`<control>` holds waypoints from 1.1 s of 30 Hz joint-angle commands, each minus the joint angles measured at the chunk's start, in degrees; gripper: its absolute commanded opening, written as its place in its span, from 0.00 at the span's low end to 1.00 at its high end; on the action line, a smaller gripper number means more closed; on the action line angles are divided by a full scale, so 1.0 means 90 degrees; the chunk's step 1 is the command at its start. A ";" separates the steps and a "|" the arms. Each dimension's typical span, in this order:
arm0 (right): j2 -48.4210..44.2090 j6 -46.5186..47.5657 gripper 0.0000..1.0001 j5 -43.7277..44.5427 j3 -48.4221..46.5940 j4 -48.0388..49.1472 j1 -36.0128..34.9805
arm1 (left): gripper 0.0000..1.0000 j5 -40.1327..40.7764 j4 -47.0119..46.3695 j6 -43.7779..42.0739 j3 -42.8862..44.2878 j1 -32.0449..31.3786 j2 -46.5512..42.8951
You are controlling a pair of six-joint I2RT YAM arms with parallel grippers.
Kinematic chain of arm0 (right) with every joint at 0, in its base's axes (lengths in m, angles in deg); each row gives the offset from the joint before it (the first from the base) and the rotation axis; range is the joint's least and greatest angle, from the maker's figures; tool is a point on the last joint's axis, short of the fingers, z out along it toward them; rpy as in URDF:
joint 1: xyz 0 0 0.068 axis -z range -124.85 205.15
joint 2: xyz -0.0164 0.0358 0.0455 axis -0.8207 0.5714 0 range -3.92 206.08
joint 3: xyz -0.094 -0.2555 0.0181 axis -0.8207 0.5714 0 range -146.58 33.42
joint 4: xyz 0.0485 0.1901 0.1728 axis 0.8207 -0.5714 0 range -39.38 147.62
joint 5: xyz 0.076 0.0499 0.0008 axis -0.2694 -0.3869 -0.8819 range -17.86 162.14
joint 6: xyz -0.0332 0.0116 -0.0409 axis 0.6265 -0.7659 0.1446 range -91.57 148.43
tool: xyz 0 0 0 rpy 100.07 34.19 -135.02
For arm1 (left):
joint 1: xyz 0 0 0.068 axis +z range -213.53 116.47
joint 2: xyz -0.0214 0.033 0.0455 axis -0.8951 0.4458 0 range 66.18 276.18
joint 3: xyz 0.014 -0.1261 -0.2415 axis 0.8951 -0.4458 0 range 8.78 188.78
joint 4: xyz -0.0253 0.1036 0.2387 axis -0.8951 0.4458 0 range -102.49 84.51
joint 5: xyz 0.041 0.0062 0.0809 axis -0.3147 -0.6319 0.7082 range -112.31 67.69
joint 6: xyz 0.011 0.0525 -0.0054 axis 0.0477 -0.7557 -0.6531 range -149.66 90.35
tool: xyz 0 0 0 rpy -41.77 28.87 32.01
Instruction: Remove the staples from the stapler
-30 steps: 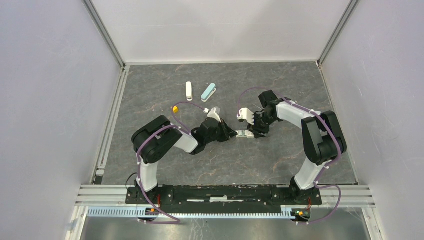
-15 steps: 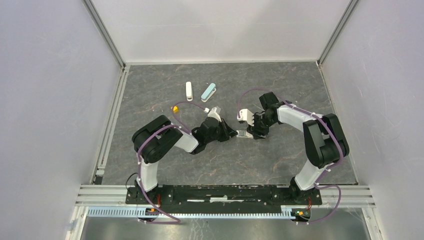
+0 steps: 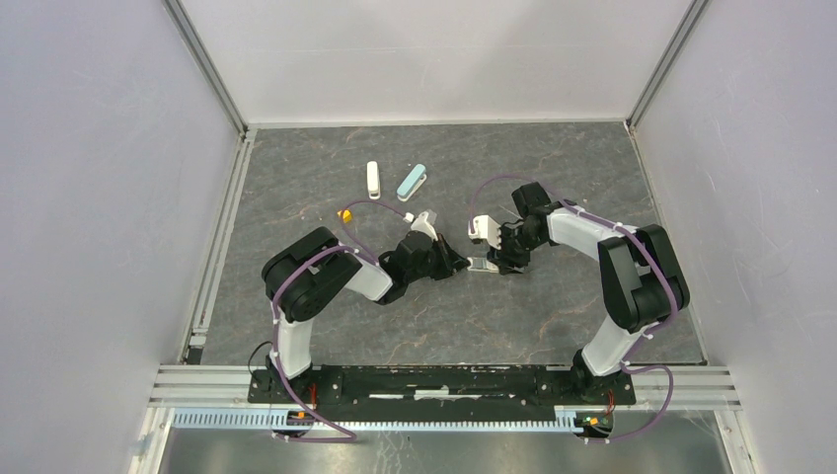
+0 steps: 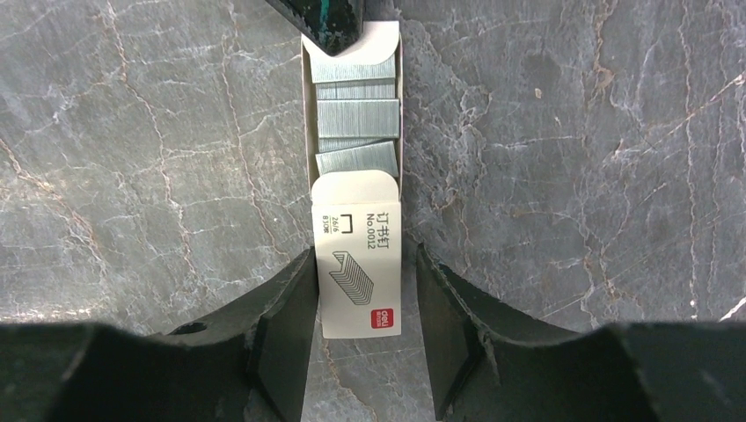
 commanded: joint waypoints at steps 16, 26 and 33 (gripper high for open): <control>0.0092 0.0689 0.44 -0.0405 0.0200 -0.0051 -0.0037 | 0.12 -0.0170 0.0036 0.0039 0.0161 -0.0036 0.0201; 0.0076 0.0417 0.44 -0.0381 0.0192 0.0136 -0.0057 | 0.12 -0.0228 -0.0006 0.0088 0.0205 -0.0036 0.0313; 0.0183 0.0658 0.44 -0.0506 0.0093 -0.0189 -0.0089 | 0.12 -0.0200 -0.0006 0.0107 0.0190 -0.0038 0.0290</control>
